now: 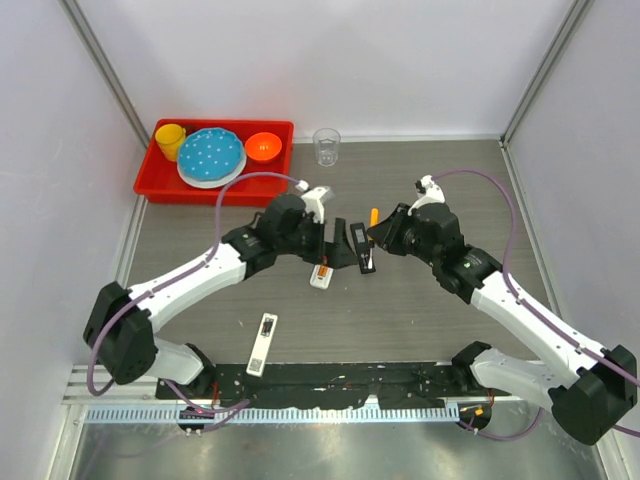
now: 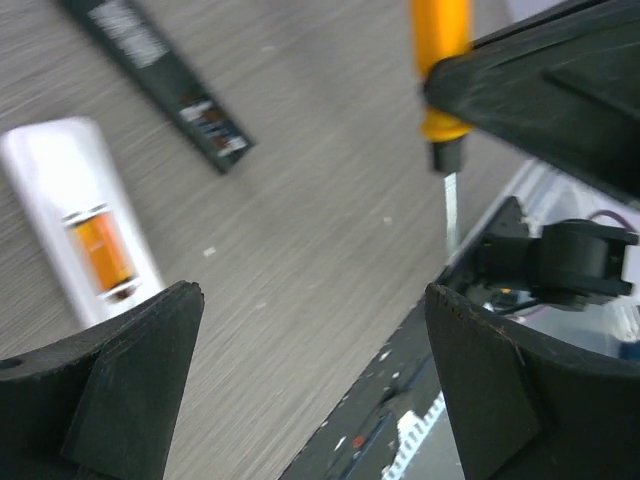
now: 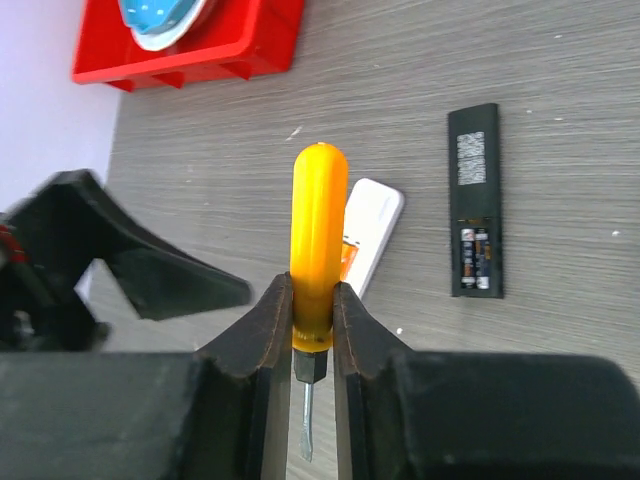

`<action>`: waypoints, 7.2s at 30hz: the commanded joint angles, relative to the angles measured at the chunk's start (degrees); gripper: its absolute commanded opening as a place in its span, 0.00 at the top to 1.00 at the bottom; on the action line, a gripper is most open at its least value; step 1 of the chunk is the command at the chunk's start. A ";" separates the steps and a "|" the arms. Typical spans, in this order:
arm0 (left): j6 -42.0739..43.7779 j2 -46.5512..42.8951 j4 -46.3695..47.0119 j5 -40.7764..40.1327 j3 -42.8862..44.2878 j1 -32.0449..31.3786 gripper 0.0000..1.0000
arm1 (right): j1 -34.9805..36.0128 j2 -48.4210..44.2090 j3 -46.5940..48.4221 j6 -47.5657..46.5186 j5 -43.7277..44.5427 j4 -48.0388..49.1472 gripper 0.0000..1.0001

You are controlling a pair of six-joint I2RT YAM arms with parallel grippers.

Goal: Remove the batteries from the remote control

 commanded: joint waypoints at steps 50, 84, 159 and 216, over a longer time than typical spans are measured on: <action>4.28 -10.32 8.65 18.24 1.95 -4.67 1.00 | -7.46 -0.66 1.05 13.38 -43.61 37.11 0.40; 3.31 -11.82 14.27 21.06 -0.86 -4.58 1.00 | -12.65 -5.50 -4.21 21.10 -52.66 43.95 0.53; 10.96 17.19 -1.02 -22.79 -2.80 -21.00 0.68 | -14.05 -4.79 -2.81 -7.10 -16.10 -0.24 0.99; 11.31 20.97 11.72 -33.16 -6.41 -28.66 0.63 | -15.02 -14.81 -20.39 0.28 -8.46 10.15 0.99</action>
